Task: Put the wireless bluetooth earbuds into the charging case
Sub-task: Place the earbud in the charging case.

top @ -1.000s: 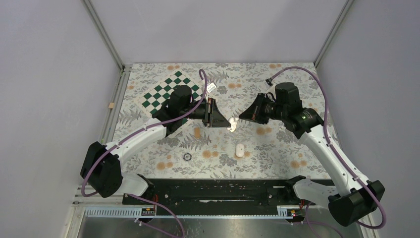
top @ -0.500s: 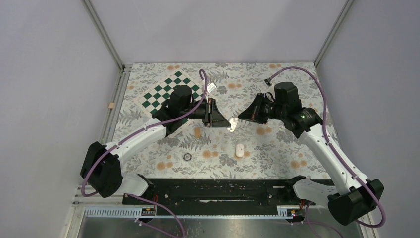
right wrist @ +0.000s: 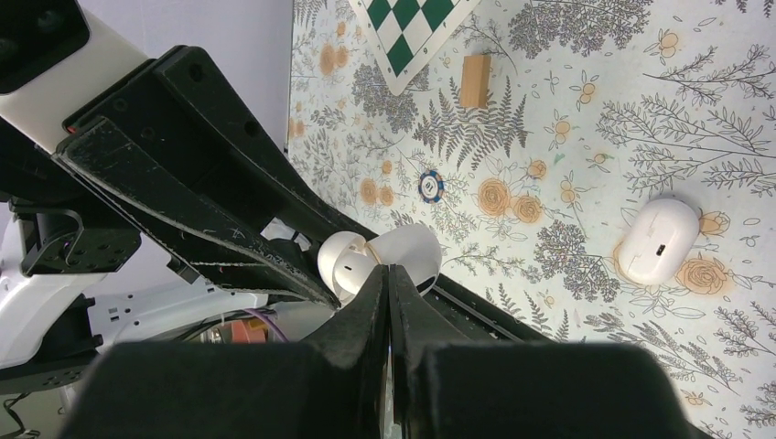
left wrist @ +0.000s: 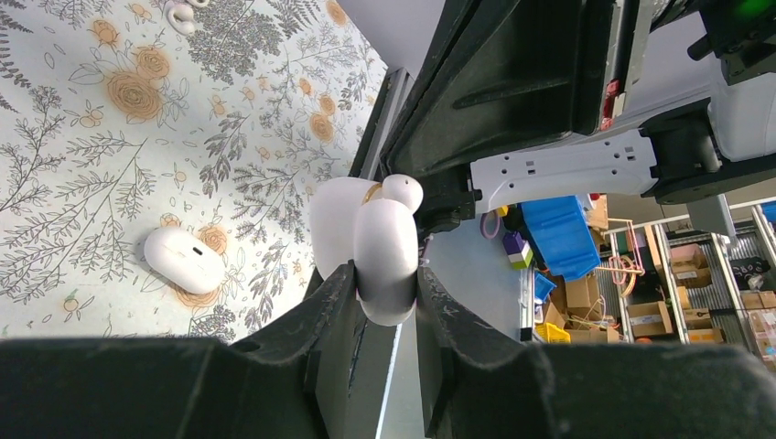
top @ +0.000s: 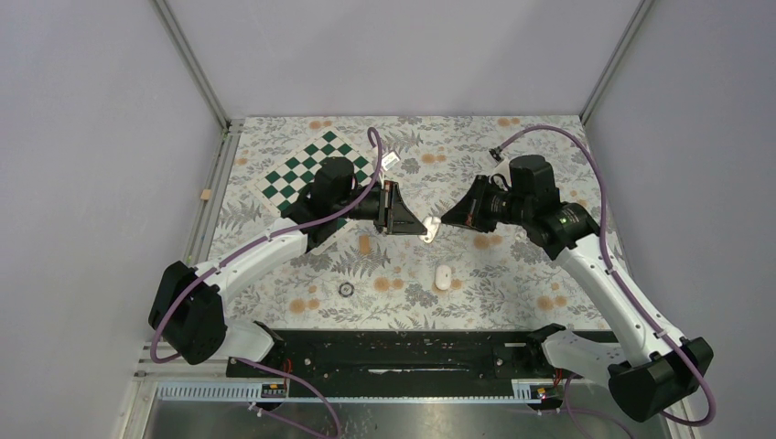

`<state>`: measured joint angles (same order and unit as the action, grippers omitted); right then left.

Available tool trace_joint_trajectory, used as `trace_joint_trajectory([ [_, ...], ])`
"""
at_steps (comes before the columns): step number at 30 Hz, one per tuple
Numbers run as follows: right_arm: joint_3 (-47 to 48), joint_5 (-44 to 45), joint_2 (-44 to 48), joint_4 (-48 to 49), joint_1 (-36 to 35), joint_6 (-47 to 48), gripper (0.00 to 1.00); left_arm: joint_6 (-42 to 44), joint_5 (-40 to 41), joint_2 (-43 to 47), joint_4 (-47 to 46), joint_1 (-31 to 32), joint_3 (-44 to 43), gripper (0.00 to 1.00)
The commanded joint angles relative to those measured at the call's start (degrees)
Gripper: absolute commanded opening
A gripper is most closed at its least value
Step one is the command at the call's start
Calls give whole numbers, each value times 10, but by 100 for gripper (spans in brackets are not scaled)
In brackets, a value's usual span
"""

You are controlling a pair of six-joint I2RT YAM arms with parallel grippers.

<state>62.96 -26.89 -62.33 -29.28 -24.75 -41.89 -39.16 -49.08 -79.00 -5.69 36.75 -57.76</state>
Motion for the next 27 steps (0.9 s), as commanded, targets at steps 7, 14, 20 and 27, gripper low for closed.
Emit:
trace_joint_trajectory([
  [7, 6, -27, 9, -22, -28, 30, 0, -24, -5, -2, -61, -5, -29, 0],
  [14, 21, -15, 1, -47, -50, 50, 0, -31, -3, -5, -67, -5, -30, 0],
  [20, 34, 30, 21, -71, -50, 61, 0, -32, -3, -7, -66, -5, -30, 0],
  [27, 57, 137, 47, -89, -50, 57, 0, -33, -5, -5, -67, -5, -29, 0],
])
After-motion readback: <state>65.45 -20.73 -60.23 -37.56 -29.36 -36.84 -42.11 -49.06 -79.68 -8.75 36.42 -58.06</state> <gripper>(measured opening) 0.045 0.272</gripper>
